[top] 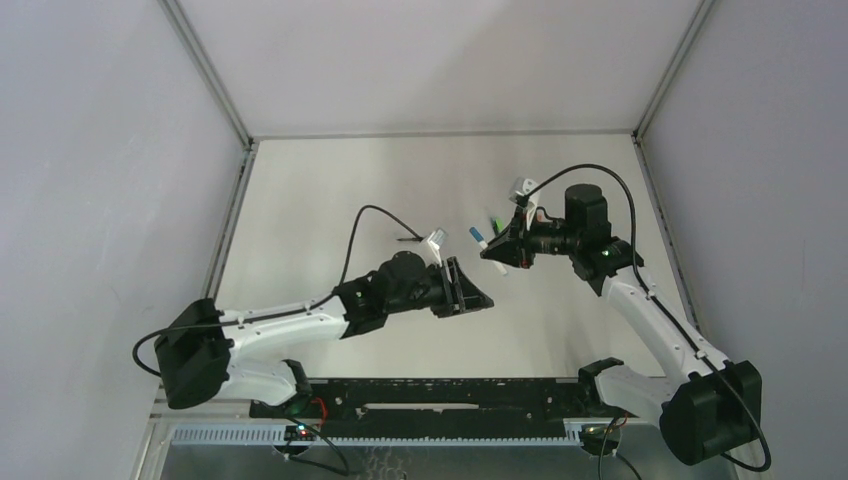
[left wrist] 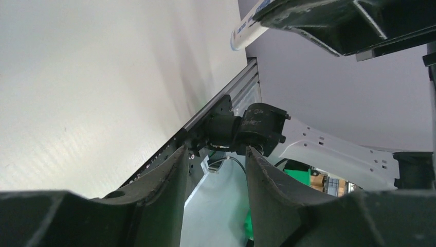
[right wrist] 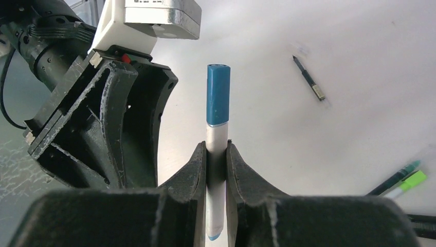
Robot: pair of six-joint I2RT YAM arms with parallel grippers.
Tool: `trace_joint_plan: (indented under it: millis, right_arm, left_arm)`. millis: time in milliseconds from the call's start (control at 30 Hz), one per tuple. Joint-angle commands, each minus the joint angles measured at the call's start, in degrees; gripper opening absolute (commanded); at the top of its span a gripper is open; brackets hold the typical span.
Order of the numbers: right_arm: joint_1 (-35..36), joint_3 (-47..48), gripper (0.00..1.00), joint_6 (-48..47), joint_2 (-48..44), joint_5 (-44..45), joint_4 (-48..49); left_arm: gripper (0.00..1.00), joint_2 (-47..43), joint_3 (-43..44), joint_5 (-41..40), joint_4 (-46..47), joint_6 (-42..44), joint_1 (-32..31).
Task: Insert the pens into the pen caps
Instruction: Press the pen cap onto the pen.
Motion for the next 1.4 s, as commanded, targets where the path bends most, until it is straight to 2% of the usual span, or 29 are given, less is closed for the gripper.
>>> trace_joint_plan:
  millis: [0, 167, 300, 333, 467, 533, 700, 767, 967, 1267, 1367]
  right_arm:
    - [0.4, 1.6, 0.00, -2.3, -0.7, -0.4, 3.0]
    - [-0.2, 1.6, 0.00, -1.4, -0.7, -6.1, 3.5]
    - [-0.6, 1.6, 0.00, -0.2, -0.9, -11.7, 4.1]
    - [-0.6, 1.6, 0.00, 0.1, -1.0, -12.7, 4.3]
    - [-0.6, 1.6, 0.00, 0.7, -1.2, -16.4, 4.5]
    - [-0.5, 1.6, 0.00, 0.7, -1.1, -18.2, 4.5]
    - [-0.2, 1.6, 0.00, 0.0, -0.7, -20.9, 4.0]
    - [-0.2, 1.6, 0.00, 0.1, -0.6, -21.5, 4.0]
    - [-0.1, 1.6, 0.00, 0.3, -0.6, -22.3, 4.1]
    - [0.5, 1.6, 0.00, -0.1, -0.3, -22.7, 3.7]
    - [0.5, 1.6, 0.00, 0.0, -0.3, -22.8, 3.8]
  left_arm:
    - [0.50, -2.9, 3.4, 2.7, -1.9, 5.3, 0.6]
    - [0.52, -8.9, 0.7, 1.8, -0.8, 18.9, 0.7]
    - [0.57, -17.1, -6.4, -0.5, 9.0, 32.4, 0.7]
    - [0.60, -19.5, -8.6, -1.6, 12.3, 35.4, 0.7]
    - [0.83, -26.3, -13.8, -8.2, 18.6, 41.6, 0.9]
    - [0.85, -27.4, -14.1, -10.5, 20.0, 43.4, 1.4]
    - [0.85, -24.7, -14.4, -9.1, 29.2, 44.5, 2.9]
    - [0.85, -21.8, -14.1, -6.2, 33.8, 44.7, 3.0]
    - [0.82, -15.3, -12.5, -3.8, 40.6, 43.3, 3.0]
    - [0.60, -9.2, -10.0, -1.5, 44.7, 40.2, 3.8]
    - [0.57, -7.2, -9.1, 0.5, 46.1, 39.0, 4.0]
